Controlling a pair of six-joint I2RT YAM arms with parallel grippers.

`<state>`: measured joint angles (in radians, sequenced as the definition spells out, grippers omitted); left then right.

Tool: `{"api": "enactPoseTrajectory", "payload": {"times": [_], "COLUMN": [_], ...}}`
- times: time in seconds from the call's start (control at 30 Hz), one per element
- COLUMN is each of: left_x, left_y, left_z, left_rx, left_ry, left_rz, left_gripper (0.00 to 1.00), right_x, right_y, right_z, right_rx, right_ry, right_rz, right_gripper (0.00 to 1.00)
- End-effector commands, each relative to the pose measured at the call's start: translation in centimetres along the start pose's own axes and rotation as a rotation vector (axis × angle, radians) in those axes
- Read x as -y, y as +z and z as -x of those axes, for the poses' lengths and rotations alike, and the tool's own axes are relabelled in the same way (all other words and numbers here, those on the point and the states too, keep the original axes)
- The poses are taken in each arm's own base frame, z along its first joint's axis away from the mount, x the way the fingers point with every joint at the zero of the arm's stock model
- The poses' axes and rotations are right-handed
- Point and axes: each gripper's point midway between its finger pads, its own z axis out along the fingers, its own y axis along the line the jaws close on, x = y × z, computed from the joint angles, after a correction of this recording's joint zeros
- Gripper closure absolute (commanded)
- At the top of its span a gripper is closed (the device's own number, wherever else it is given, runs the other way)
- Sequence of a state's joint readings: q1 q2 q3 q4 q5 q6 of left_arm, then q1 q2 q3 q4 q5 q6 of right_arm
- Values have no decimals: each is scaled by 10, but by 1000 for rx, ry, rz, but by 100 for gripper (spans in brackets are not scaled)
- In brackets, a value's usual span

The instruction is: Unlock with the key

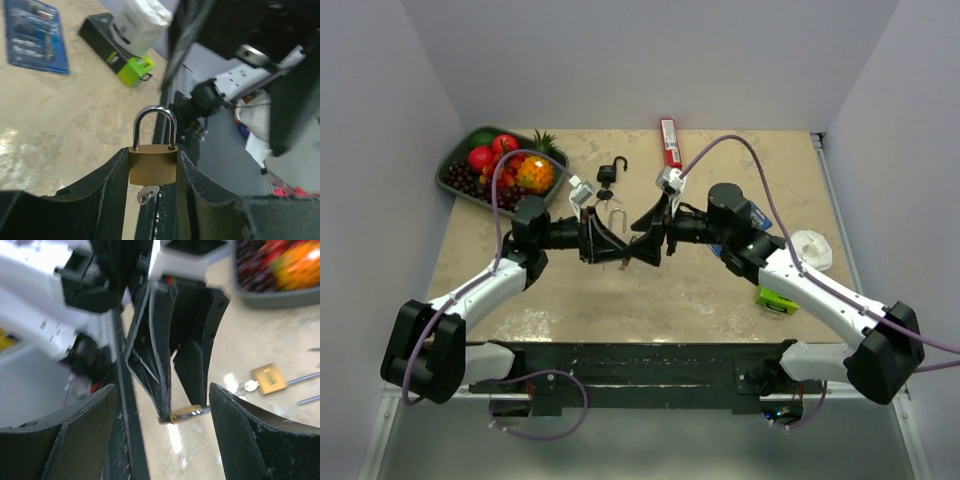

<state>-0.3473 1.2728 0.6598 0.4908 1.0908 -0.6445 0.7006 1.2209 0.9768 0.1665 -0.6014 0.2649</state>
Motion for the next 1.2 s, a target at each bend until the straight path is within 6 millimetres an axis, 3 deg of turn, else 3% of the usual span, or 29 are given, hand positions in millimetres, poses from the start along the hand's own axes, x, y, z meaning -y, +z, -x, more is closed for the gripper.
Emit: {"api": "enactPoseTrajectory", "payload": {"times": [0.0,0.23,0.37,0.63,1.0,1.17], "left_x": [56,62,61,58,56,53], "left_y": [-15,-18,-18,-17,-17,-15], "left_z": [-3,-12,-11,-12,-12,-9], "left_rx": [-31,-58,-53,-48,-41,-27], "left_ry": [179,174,175,164,159,160], "left_rz": [-239,-281,-277,-271,-263,-243], "left_gripper": [100,100,100,100,100,100], "right_x": [-48,-47,-47,-47,-40,-30], "right_y": [-8,-12,-12,-11,-9,-7], "right_z": [1,-12,-17,-21,-24,-24], "right_rx": [-62,-109,-122,-129,-132,-131], "right_ry": [-69,-67,-53,-42,-35,-18], "right_rz": [277,278,294,297,262,191], "right_gripper": [23,24,31,63,97,100]}}
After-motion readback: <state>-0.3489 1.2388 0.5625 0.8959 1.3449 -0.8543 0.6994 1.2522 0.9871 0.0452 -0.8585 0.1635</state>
